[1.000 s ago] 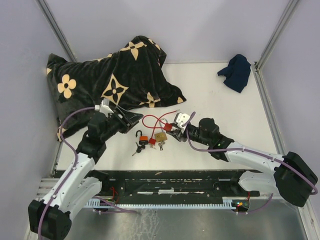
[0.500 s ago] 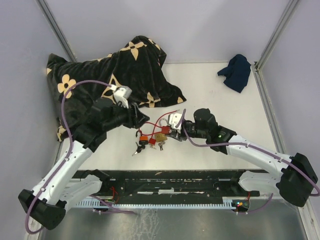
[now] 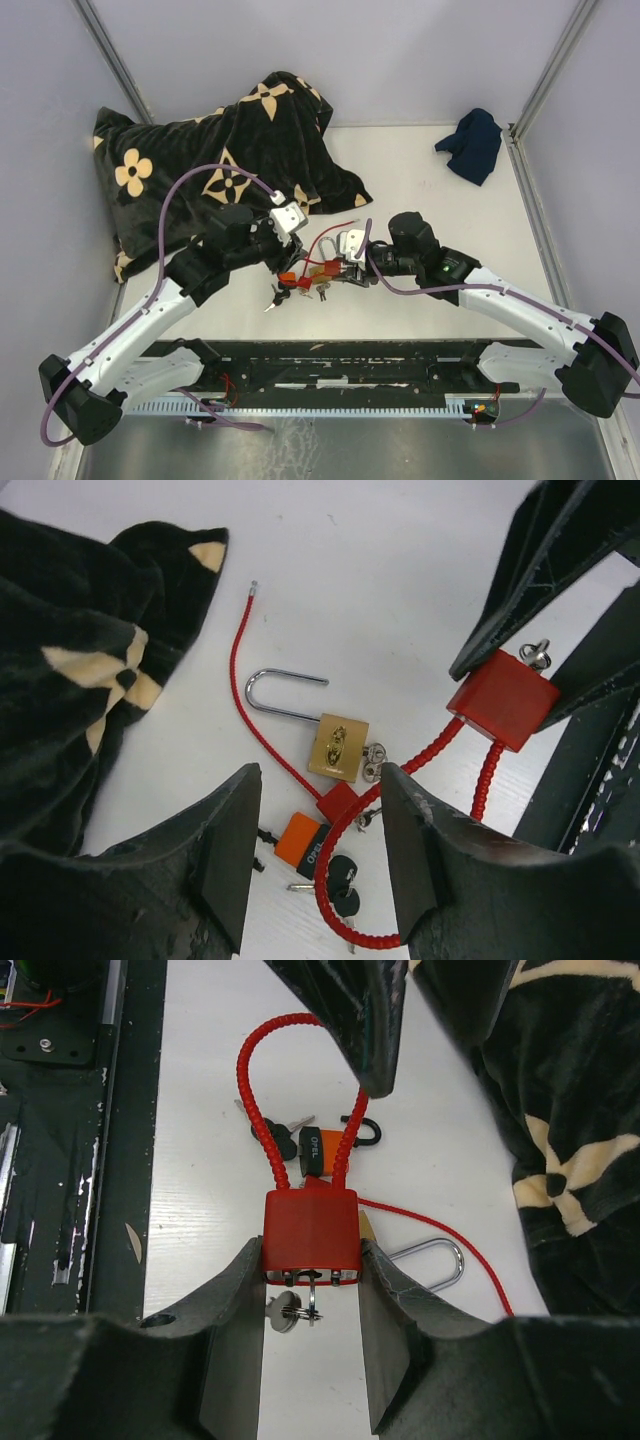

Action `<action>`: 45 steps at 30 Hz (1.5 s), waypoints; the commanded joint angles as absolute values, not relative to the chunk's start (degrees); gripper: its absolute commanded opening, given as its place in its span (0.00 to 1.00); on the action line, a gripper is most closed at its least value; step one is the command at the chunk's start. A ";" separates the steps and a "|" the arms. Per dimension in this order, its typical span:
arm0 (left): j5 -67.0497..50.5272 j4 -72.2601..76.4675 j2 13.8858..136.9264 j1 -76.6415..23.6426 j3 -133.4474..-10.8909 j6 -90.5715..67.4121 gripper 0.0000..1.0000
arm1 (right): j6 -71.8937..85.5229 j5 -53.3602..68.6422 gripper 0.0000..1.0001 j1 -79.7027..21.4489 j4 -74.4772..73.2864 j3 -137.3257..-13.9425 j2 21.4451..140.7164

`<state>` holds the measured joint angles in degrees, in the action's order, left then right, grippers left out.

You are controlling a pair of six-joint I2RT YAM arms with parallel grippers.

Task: Unlock with the key
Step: Unlock the lock.

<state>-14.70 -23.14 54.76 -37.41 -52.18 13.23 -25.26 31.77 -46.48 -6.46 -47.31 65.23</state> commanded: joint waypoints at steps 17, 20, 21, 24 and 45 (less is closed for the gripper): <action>-33.74 -20.12 59.26 -39.56 -50.28 27.21 0.49 | -23.80 36.18 0.02 -46.32 -0.84 -48.82 63.60; -34.47 -20.13 60.05 -39.86 -50.46 27.84 0.39 | -23.90 36.21 0.02 -46.32 -0.69 -48.78 63.85; -34.61 -20.13 59.99 -39.95 -50.45 28.02 0.35 | -23.88 36.21 0.02 -46.30 -0.68 -48.80 63.99; -33.98 -20.63 59.24 -40.05 -50.20 29.32 0.24 | -24.64 35.51 0.02 -46.32 -1.45 -48.41 64.03; 0.35 -8.88 46.89 -40.00 -40.20 16.63 0.54 | -15.76 13.83 0.02 -39.50 -5.42 -46.06 63.54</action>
<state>-12.21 -19.59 48.58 -39.72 -42.52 26.57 -22.90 25.12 -39.94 -10.09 -45.23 64.27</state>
